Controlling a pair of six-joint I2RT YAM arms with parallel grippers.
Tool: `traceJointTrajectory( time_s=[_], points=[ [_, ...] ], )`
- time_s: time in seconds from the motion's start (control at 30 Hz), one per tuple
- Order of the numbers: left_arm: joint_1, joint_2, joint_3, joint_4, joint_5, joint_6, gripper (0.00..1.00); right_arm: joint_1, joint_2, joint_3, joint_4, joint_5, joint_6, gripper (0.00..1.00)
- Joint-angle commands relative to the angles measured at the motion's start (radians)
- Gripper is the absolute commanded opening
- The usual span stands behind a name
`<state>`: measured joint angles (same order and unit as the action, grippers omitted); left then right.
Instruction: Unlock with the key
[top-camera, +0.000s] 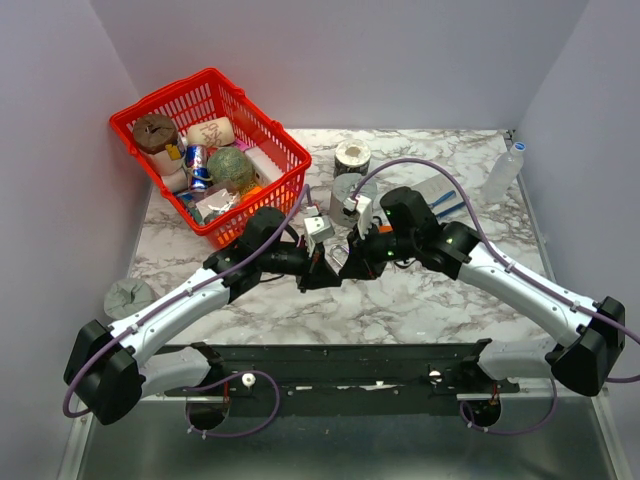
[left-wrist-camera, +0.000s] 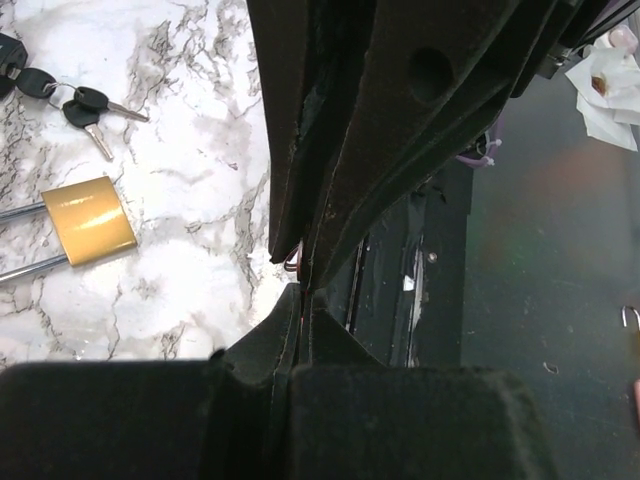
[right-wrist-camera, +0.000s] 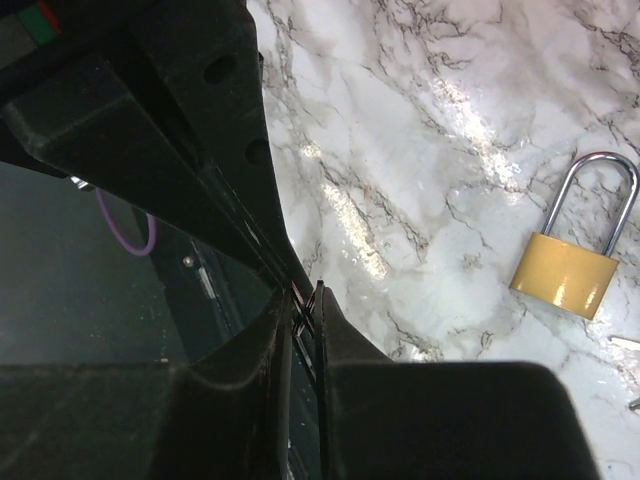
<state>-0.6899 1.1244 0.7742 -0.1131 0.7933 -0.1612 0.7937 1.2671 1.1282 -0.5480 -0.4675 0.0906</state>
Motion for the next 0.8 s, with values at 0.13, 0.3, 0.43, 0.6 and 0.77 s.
traceJointTrajectory(
  time_s=[0.13,0.3,0.43,0.6,0.77],
  points=[
    [-0.002,-0.035,0.046,-0.046,-0.089,0.034,0.25,-0.002,0.002,0.013,-0.101,0.125,-0.063,0.01],
    [0.003,-0.072,0.040,-0.043,-0.124,0.043,0.64,-0.002,-0.020,-0.030,-0.040,0.135,-0.022,0.01],
    [0.006,-0.123,0.016,-0.005,-0.147,0.032,0.67,-0.004,-0.054,-0.064,0.040,0.080,0.004,0.01],
    [0.009,-0.123,0.004,0.018,-0.108,0.017,0.71,-0.013,-0.075,-0.087,0.103,-0.003,0.029,0.01],
    [0.009,-0.083,0.010,0.026,-0.062,-0.009,0.74,-0.033,-0.092,-0.100,0.175,-0.080,0.092,0.01]
  ],
)
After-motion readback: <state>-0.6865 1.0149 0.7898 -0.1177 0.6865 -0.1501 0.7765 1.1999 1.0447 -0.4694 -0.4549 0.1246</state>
